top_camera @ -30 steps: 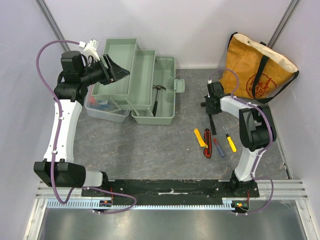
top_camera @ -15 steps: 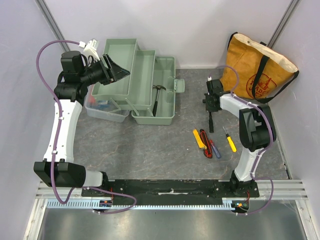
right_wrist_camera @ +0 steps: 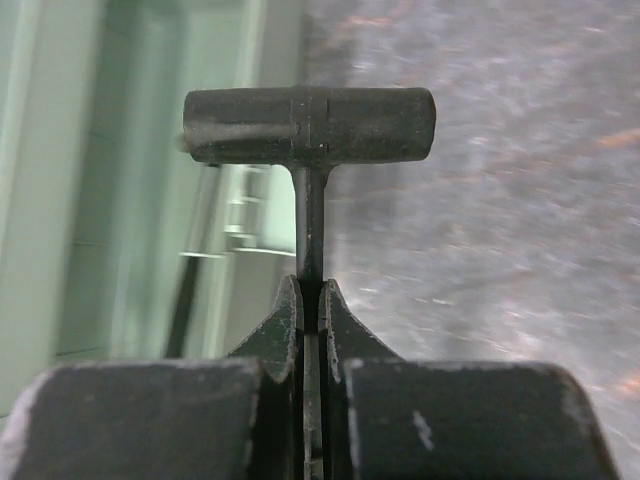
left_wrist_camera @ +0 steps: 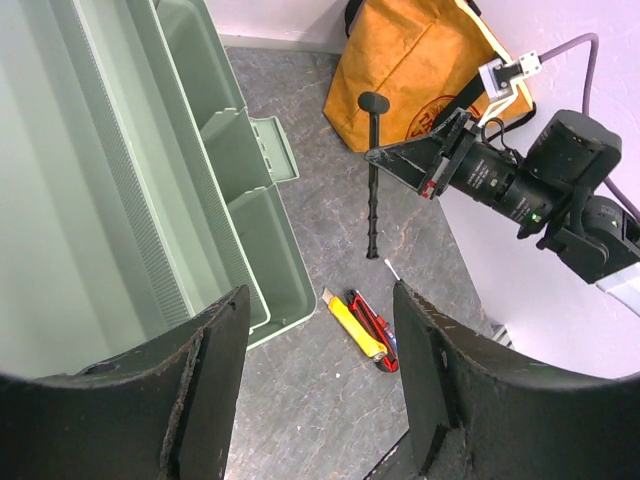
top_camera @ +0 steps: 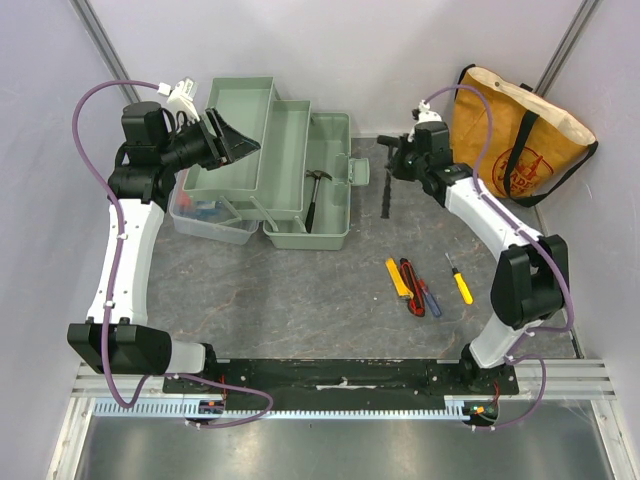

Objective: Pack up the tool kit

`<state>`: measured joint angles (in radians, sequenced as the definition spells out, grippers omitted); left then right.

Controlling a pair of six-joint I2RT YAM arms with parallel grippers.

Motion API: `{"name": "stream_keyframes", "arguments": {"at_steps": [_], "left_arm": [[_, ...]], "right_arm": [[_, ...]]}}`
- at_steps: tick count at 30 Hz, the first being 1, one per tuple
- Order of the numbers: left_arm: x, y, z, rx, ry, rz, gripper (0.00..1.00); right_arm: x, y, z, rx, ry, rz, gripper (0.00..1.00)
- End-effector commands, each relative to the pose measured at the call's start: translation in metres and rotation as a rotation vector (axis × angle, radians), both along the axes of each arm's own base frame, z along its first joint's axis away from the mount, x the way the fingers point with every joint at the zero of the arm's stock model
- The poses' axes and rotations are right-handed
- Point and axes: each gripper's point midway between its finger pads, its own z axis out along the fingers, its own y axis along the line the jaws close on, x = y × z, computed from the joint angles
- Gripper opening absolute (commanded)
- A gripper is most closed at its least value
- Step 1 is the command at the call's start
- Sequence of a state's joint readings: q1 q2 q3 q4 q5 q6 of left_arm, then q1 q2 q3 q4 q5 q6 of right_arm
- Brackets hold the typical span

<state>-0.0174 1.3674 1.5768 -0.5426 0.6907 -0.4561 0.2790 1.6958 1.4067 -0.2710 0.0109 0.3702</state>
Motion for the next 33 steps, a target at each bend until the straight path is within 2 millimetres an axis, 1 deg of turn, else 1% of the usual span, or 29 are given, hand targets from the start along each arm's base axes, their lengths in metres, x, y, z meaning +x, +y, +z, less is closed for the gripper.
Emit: {"name": "stream_keyframes", "arguments": {"at_steps": [1,3,4,5,7,10,11,12,14,19,23,24,25,26,29,33], "left_arm": [[-0.003,-0.005,0.017,-0.030,-0.042,-0.020,0.65],[-0.002,-0.006,0.017,-0.042,-0.034,-0.028,0.65],[-0.002,-0.007,0.016,-0.044,-0.031,-0.032,0.65],[-0.002,-0.008,0.016,-0.047,-0.029,-0.033,0.65],[-0.002,-0.009,0.018,-0.049,-0.033,-0.035,0.65],[-0.002,-0.010,0.018,-0.051,-0.033,-0.038,0.65],[-0.002,-0.011,0.017,-0.054,-0.030,-0.038,0.65],[-0.002,-0.011,0.017,-0.055,-0.027,-0.038,0.65],[-0.002,-0.011,0.015,-0.053,-0.025,-0.038,0.65],[-0.001,-0.011,0.014,-0.052,-0.023,-0.037,0.65],[0.000,-0.010,0.014,-0.046,-0.026,-0.034,0.65],[0.000,-0.010,0.013,-0.045,-0.023,-0.033,0.65],[0.001,-0.010,0.013,-0.044,-0.022,-0.031,0.65],[0.001,-0.010,0.012,-0.041,-0.024,-0.031,0.65],[0.001,-0.009,0.013,-0.037,-0.027,-0.025,0.64],[0.000,-0.008,0.012,-0.033,-0.027,-0.022,0.65]], "right_arm": [[0.009,0.068,0.059,0.254,-0.156,0.092,0.00],[0.010,0.089,0.060,0.321,-0.156,0.116,0.00],[0.012,0.099,0.065,0.362,-0.171,0.130,0.00],[0.014,0.109,0.065,0.390,-0.164,0.137,0.00],[0.017,0.125,0.067,0.460,-0.162,0.146,0.00],[0.023,0.146,0.059,0.553,-0.130,0.135,0.00],[0.026,0.153,0.047,0.560,-0.101,0.125,0.00],[0.026,0.160,0.047,0.570,-0.100,0.132,0.00],[0.028,0.175,0.032,0.556,-0.072,0.134,0.00],[0.031,0.202,0.002,0.488,-0.028,0.127,0.00],[0.034,0.208,-0.022,0.350,-0.031,0.069,0.00],[0.033,0.209,-0.031,0.307,-0.015,0.049,0.00],[0.031,0.213,-0.033,0.277,-0.015,0.043,0.00],[0.031,0.211,-0.042,0.246,-0.002,0.018,0.00],[0.029,0.209,-0.056,0.227,0.020,-0.026,0.00],[0.030,0.216,-0.068,0.197,0.035,-0.008,0.00]]}}
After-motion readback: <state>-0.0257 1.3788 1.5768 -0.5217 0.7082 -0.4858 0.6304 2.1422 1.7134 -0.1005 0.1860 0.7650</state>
